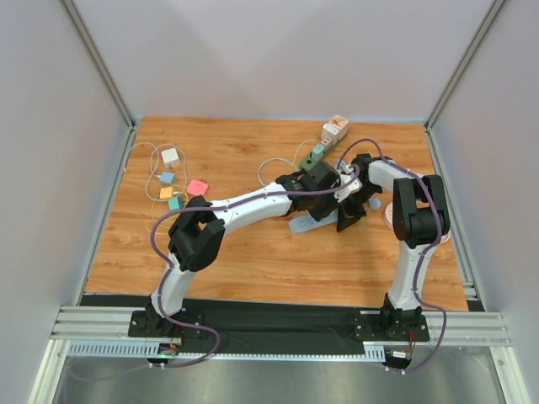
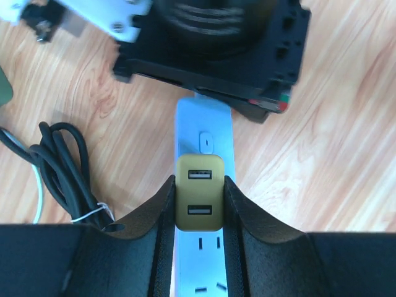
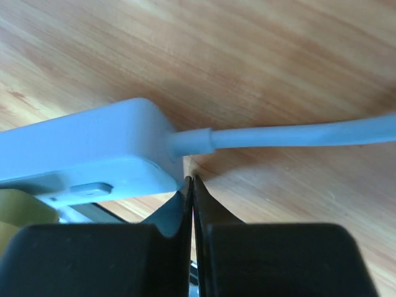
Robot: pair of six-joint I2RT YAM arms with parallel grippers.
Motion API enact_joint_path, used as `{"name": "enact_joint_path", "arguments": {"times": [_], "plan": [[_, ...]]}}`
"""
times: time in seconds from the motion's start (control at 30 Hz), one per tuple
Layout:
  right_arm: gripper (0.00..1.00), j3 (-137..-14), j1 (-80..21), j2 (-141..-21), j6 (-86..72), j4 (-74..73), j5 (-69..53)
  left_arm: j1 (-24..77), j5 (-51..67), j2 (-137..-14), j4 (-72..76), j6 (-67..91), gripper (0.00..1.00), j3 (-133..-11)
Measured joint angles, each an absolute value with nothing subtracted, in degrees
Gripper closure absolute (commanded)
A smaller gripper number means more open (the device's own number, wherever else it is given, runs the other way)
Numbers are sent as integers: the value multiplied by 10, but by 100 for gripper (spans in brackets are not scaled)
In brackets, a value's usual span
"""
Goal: Pull the plug off the socket
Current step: Remove the plug from the socket.
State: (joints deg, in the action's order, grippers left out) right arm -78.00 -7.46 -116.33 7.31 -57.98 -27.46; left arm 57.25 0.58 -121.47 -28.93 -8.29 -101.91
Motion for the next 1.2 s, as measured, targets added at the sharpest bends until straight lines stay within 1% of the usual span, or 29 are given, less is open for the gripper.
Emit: {"name": "enact_joint_path", "arguments": {"times": [0.2, 0.4, 0.77, 0.97, 1.2], "plan": [[100, -783, -70, -1168, 77, -559, -267, 530, 105, -1201, -276, -11, 100, -1020], [100, -781, -50, -1164, 117, -550, -308, 530, 108, -1198, -267, 8, 100, -1009], [100, -776, -13, -1073, 164, -520, -387, 536, 143, -1171, -167, 83, 100, -880], [100, -776, -15, -1106, 176, -536, -441, 537, 130, -1153, -119, 118, 100, -838], [100, -776, -42, -1155, 193, -574, -455, 541, 100, -1139, -90, 147, 100, -812]]}}
